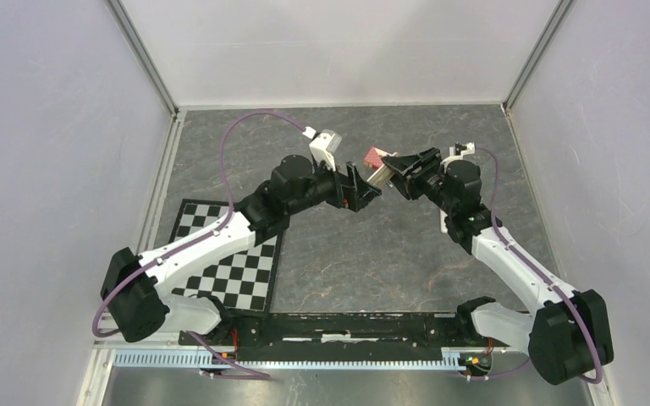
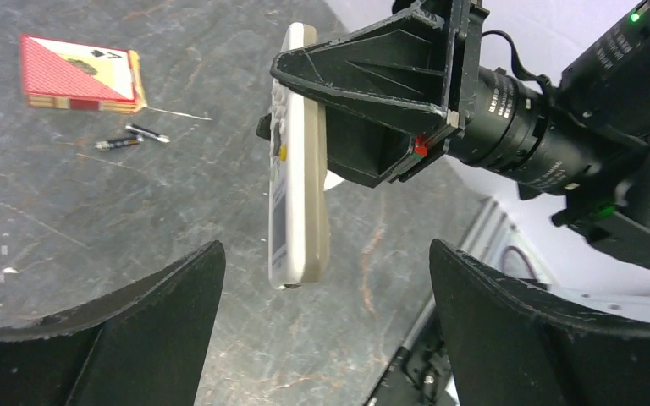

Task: Load the batteries into the remote control

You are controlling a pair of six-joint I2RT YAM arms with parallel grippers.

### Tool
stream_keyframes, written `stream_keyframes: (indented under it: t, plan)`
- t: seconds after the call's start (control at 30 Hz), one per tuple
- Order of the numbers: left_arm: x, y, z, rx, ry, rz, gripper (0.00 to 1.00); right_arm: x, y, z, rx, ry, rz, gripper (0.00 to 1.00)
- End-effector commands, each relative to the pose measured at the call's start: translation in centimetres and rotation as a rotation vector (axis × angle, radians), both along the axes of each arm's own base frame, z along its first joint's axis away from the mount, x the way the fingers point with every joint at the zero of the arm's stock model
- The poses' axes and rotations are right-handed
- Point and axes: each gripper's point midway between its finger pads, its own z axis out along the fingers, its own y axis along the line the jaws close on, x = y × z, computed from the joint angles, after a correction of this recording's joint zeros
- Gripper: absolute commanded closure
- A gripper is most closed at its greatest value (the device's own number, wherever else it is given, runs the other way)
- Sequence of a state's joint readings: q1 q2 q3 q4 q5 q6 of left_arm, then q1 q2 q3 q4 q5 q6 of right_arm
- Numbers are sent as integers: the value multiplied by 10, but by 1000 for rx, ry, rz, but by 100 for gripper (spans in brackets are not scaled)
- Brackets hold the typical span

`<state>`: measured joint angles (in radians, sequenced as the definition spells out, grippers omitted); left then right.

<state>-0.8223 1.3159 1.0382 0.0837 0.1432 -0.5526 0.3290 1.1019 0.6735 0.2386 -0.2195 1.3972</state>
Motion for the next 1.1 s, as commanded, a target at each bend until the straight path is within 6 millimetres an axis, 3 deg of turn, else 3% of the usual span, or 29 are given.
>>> stream_keyframes:
  t: [0.0,0.43,0.53,0.57,0.63,0.67,0.77,0.93,1.07]
  plan:
    - [17,6,-12,121,-104,129,6,7,4,11,74,68,-45,86]
    - [25,-10,-43,128,-3,201,46,4,15,-2,116,163,-22,85]
    - [24,-9,-48,122,22,206,64,3,16,-7,109,171,-13,83]
    - [23,-9,-48,118,25,204,75,3,17,-9,94,166,-4,77]
    - [22,-9,-47,110,39,168,94,2,17,-13,20,120,25,39]
    - [22,-9,-48,101,61,141,98,2,18,-13,-41,75,51,19]
    - [17,-5,-59,84,152,26,98,2,11,-23,-245,-61,128,6]
    - [-11,8,-97,117,353,-214,98,-6,-27,-53,-485,-180,135,7]
    - [-37,7,-117,116,487,-361,98,-20,-22,-64,-594,-288,276,26]
